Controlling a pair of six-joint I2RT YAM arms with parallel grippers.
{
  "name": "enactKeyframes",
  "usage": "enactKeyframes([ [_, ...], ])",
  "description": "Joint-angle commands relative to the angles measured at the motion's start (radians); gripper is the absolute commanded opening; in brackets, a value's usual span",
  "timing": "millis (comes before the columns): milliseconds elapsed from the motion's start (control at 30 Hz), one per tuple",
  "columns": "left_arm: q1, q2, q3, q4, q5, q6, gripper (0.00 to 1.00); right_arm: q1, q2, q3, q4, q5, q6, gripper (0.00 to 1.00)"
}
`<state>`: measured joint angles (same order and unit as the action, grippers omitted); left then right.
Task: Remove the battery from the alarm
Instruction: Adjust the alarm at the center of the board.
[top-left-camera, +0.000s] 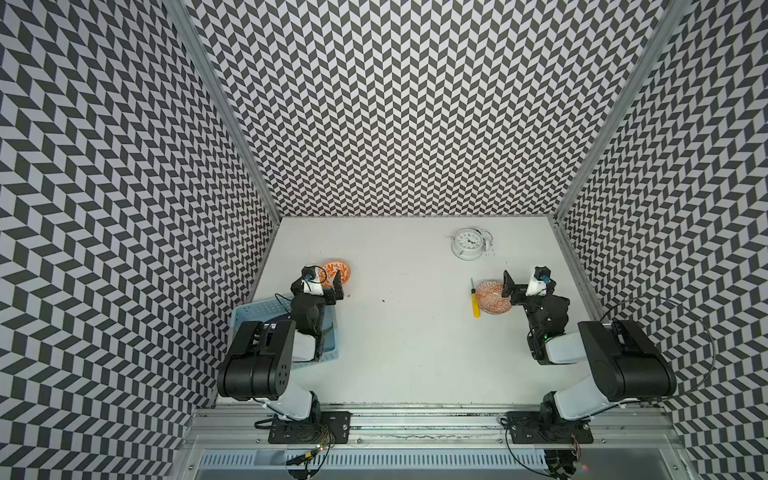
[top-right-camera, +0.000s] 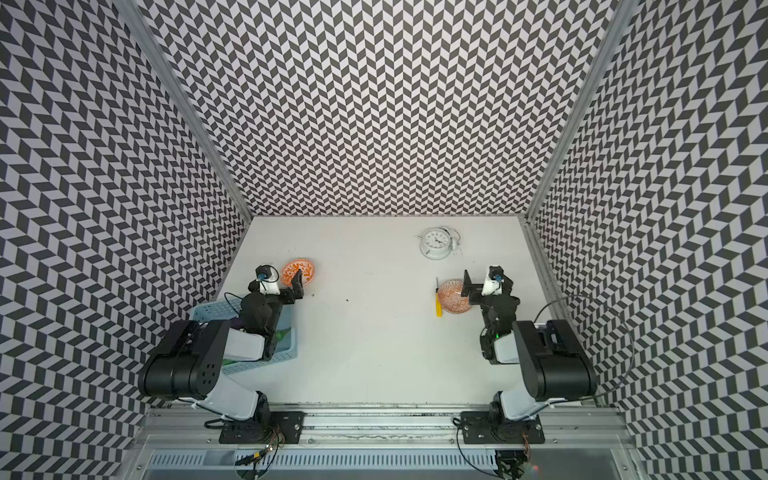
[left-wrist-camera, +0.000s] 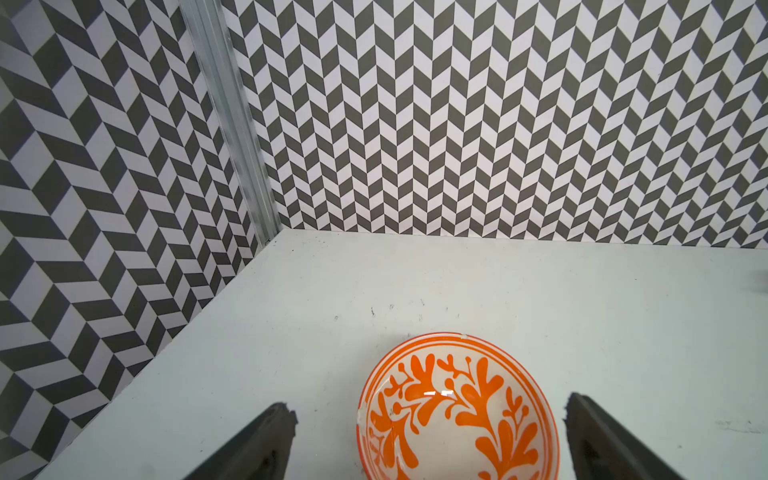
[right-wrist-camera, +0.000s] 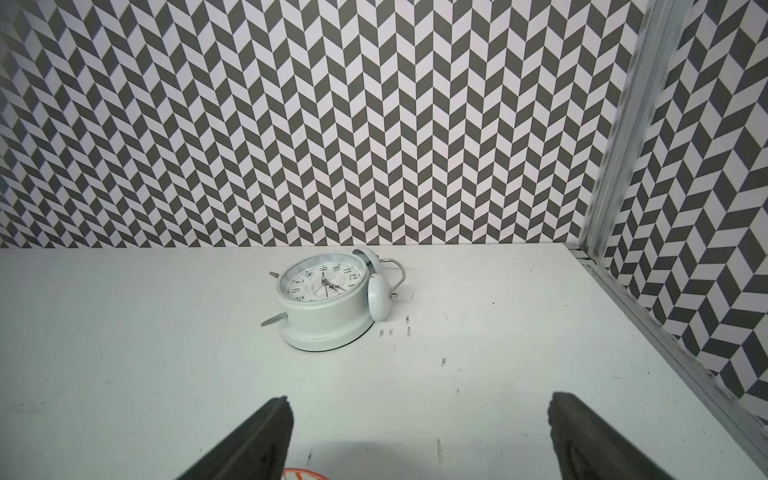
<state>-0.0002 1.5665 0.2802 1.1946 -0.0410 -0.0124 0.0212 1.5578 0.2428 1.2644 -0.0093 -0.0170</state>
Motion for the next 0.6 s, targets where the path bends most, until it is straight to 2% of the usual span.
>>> enactKeyframes([
  [0, -0.006, -0.019, -0.006, 0.011, -0.010, 0.009, 1.00, -0.006, 0.001, 0.006, 0.042, -0.007, 0.002, 0.99],
  [333, -0.003, -0.022, -0.007, 0.012, -0.001, 0.008, 1.00, -0.006, -0.004, 0.003, 0.041, -0.007, 0.002, 0.99],
  [433, -0.005, -0.033, -0.010, 0.015, 0.028, 0.022, 1.00, -0.005, -0.012, -0.005, 0.062, 0.037, 0.029, 0.99],
  [500, -0.022, -0.092, 0.003, -0.051, 0.040, 0.051, 1.00, -0.007, -0.055, 0.009, 0.005, 0.040, 0.032, 0.99],
  [567, -0.039, -0.181, 0.047, -0.206, 0.025, 0.053, 1.00, -0.008, -0.110, 0.069, -0.154, 0.012, 0.026, 0.99],
])
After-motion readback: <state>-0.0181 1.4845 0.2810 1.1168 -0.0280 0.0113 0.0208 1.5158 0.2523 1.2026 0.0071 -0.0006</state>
